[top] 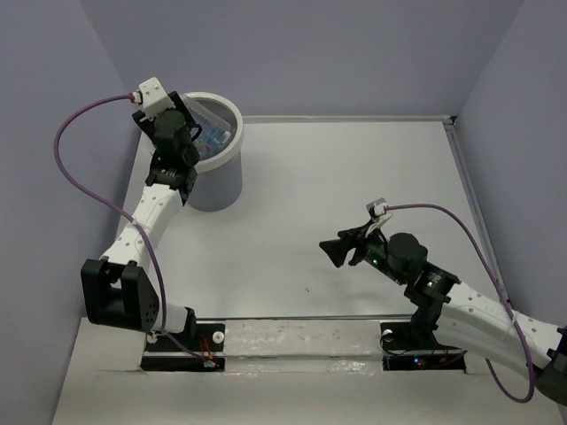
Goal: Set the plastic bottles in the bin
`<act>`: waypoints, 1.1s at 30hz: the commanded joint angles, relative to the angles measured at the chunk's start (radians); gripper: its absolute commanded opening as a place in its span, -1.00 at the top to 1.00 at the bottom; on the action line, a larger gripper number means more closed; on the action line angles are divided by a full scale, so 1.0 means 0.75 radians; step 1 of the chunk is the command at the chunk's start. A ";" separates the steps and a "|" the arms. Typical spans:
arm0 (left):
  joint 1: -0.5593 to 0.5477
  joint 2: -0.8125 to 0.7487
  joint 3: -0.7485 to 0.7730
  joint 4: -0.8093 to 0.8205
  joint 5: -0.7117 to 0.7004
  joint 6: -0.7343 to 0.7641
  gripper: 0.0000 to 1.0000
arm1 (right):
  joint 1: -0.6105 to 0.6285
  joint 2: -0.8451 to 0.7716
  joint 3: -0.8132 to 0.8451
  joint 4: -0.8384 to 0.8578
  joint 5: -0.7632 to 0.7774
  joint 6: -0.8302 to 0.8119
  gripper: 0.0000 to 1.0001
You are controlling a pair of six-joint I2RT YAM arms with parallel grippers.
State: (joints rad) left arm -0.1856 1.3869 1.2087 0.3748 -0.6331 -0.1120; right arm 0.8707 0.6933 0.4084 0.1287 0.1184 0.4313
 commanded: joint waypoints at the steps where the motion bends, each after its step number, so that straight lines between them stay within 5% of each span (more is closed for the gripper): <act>1: 0.002 -0.076 0.008 0.232 -0.064 0.026 0.21 | 0.001 -0.027 -0.021 0.102 -0.023 -0.027 -0.53; 6: 0.000 -0.086 0.100 0.283 -0.082 0.123 0.21 | 0.001 -0.031 -0.041 0.143 -0.041 -0.027 -0.53; 16: 0.000 0.030 -0.259 0.653 -0.176 0.256 0.06 | 0.001 -0.102 -0.096 0.168 -0.076 -0.011 -0.53; 19: 0.000 0.028 -0.278 0.668 -0.181 0.245 -0.34 | 0.001 -0.137 -0.105 0.170 -0.078 -0.013 -0.53; 21: -0.002 0.002 -0.278 0.666 -0.173 0.235 -0.98 | 0.001 -0.137 -0.111 0.184 -0.088 -0.011 -0.54; 33: -0.023 -0.213 0.035 0.214 0.048 0.072 -0.98 | 0.001 -0.059 -0.113 0.270 -0.148 0.006 -0.54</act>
State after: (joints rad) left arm -0.1963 1.3090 1.1225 0.6182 -0.6590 0.0166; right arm 0.8707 0.6479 0.3168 0.2497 0.0303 0.4274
